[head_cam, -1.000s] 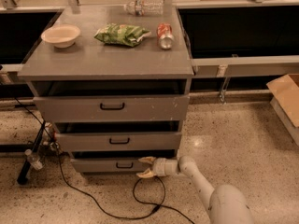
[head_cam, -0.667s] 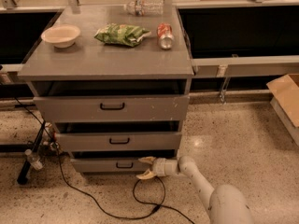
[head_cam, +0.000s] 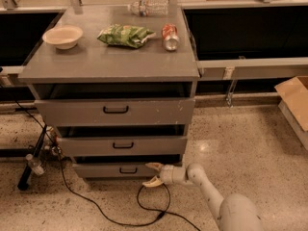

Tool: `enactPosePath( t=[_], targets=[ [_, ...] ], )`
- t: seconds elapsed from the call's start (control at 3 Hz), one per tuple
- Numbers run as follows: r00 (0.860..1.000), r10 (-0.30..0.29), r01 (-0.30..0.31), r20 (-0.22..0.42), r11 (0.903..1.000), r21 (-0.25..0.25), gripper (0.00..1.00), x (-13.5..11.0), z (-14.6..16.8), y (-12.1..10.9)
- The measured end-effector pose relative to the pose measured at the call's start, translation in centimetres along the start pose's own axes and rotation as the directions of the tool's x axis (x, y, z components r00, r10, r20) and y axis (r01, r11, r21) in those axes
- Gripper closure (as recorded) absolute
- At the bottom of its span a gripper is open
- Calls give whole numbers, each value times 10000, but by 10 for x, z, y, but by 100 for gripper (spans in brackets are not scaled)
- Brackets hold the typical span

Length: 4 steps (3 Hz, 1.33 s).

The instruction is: Close bottom drawer

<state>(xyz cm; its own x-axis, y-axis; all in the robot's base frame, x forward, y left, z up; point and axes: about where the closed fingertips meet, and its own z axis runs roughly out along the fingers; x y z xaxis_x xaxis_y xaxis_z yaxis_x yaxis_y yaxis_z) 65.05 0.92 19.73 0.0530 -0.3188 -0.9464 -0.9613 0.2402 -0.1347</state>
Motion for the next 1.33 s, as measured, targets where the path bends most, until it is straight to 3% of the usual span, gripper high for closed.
enactPosePath(
  t=[0.67, 1.33],
  targets=[
    [9923, 1239, -1240, 62, 9918, 317, 32, 36, -44, 38],
    [9908, 1353, -1355, 85, 9900, 391, 0, 40, -50, 41]
  ],
)
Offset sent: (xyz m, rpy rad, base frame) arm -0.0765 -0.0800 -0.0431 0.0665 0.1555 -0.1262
